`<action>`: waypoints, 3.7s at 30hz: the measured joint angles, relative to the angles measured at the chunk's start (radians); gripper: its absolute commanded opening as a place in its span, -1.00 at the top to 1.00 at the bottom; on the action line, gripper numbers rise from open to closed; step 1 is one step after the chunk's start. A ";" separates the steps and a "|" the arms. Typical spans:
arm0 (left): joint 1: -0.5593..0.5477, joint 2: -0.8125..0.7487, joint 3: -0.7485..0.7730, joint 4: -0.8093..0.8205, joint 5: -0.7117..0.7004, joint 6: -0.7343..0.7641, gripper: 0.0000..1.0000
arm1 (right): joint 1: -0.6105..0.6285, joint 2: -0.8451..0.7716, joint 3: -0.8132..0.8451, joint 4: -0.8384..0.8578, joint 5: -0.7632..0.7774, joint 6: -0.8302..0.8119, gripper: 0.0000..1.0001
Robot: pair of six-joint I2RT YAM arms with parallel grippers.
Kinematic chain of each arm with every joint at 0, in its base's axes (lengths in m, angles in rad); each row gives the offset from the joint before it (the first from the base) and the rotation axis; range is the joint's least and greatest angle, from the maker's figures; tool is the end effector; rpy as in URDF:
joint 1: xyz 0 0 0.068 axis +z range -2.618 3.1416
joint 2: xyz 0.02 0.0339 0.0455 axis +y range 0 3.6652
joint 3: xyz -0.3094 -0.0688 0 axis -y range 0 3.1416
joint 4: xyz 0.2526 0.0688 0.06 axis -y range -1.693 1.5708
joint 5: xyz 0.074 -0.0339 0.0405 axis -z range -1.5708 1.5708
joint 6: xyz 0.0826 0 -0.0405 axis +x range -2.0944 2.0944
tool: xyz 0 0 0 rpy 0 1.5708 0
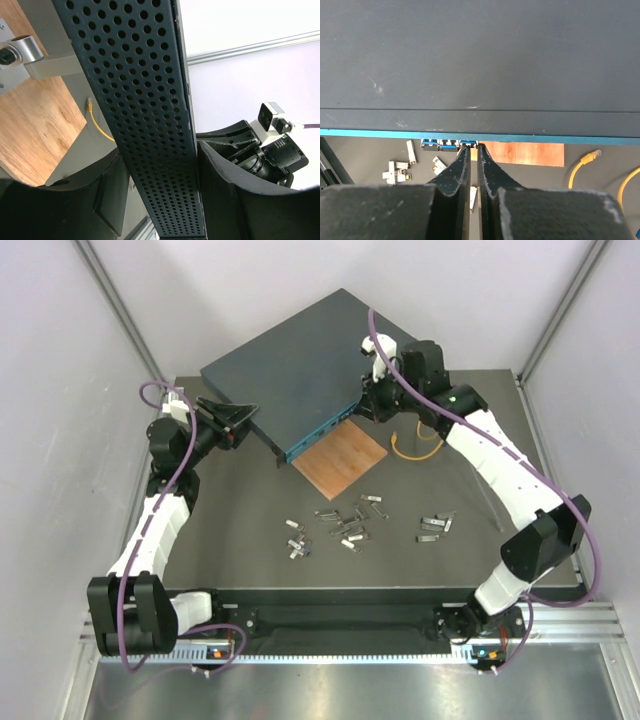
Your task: Insert the plug into the switch port
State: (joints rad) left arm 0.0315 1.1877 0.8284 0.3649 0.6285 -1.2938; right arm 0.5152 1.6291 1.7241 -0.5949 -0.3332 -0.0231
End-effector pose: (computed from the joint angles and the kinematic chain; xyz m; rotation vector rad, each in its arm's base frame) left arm 0.3041 -0.0390 0.3686 -0.6021 1.6663 -1.4412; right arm 0.3498 0.2291 0.4332 -0.7582 1.9630 0.6441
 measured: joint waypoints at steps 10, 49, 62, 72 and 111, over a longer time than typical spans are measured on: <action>0.010 -0.001 0.000 -0.002 0.011 0.001 -0.06 | -0.018 -0.070 -0.077 0.021 -0.014 -0.108 0.27; 0.113 -0.306 0.083 -0.064 0.170 0.497 -0.57 | -0.314 -0.298 -0.771 -0.145 0.157 -0.602 -0.03; 0.072 -0.292 0.107 -0.117 0.205 0.594 -0.54 | -0.316 -0.195 -0.867 0.006 0.218 -0.753 0.11; 0.060 -0.266 0.118 -0.127 0.199 0.597 -0.54 | -0.357 -0.193 -0.915 0.026 0.240 -0.887 0.03; 0.013 -0.158 0.256 -0.129 0.162 0.546 -0.61 | -0.363 -0.144 -0.856 -0.107 0.087 -0.974 1.00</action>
State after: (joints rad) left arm 0.0448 1.0302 1.0840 0.2359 0.7902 -0.7483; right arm 0.1524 1.4849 0.8684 -0.7021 -0.2459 -0.9974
